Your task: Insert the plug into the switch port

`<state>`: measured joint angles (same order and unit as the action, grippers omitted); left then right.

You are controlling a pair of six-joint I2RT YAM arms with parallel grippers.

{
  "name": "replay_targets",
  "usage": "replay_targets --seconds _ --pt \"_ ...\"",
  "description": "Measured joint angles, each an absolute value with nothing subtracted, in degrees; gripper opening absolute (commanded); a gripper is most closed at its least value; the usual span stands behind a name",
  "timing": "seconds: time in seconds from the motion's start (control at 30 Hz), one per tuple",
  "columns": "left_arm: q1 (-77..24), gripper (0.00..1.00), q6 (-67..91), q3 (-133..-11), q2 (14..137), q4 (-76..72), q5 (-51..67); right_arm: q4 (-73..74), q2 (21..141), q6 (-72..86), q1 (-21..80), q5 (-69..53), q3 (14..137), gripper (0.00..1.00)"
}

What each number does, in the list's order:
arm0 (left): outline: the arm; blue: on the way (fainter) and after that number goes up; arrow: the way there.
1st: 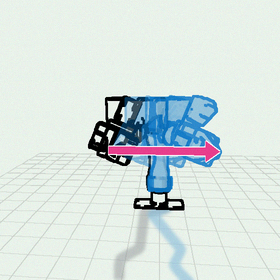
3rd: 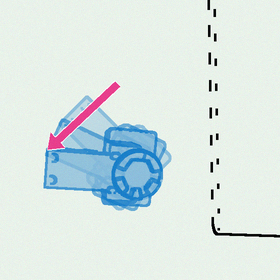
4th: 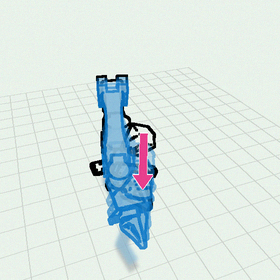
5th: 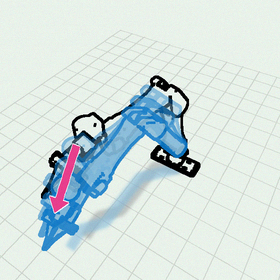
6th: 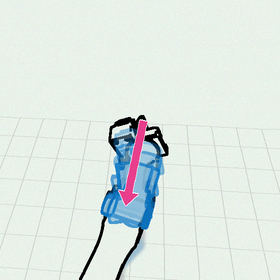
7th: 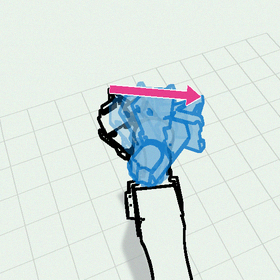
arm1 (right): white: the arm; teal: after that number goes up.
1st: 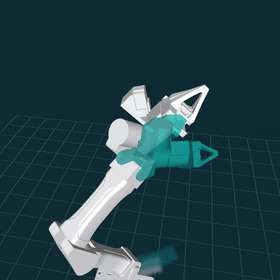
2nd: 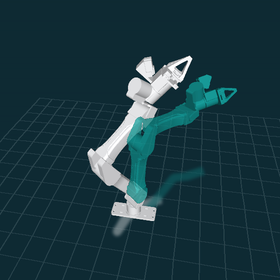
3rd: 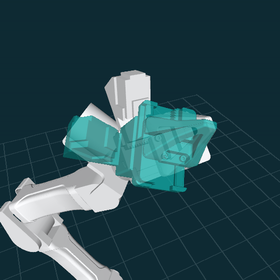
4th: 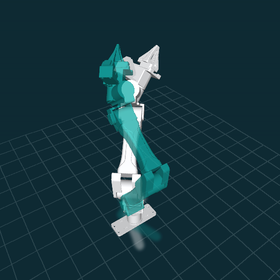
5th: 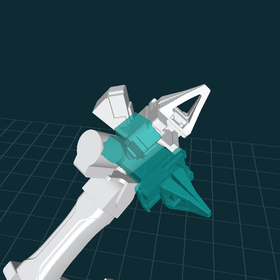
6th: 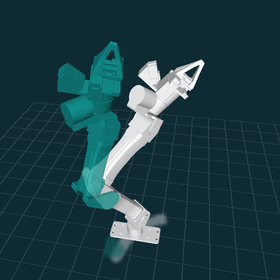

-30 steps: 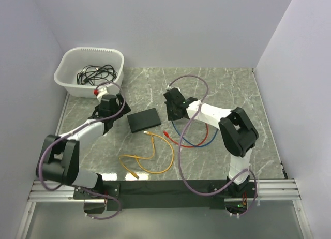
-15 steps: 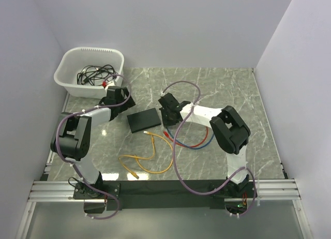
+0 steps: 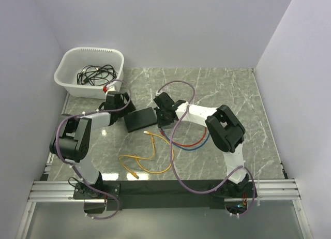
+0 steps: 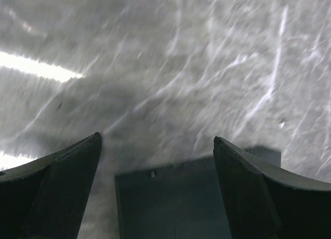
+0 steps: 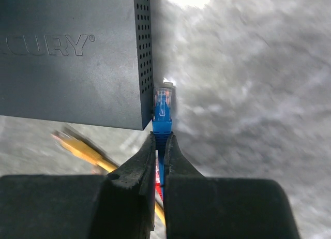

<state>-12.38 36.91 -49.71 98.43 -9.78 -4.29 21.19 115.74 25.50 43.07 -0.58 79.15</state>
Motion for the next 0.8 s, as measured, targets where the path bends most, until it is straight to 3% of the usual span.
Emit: replay_targets --seconds 0.47,0.63,0.8 --pt "-11.03 0.96 41.15 -39.66 82.98 -3.6 -10.61 25.02 127.07 26.44 43.75 -3.09 97.34 0.0" --pt "-10.98 0.97 41.8 -36.42 76.07 -1.91 -12.99 24.12 126.41 24.53 44.34 -0.47 97.14 0.0" --pt "-9.04 0.97 41.34 -34.2 72.27 -3.88 -11.79 21.37 119.26 22.81 44.66 2.55 88.05 0.0"
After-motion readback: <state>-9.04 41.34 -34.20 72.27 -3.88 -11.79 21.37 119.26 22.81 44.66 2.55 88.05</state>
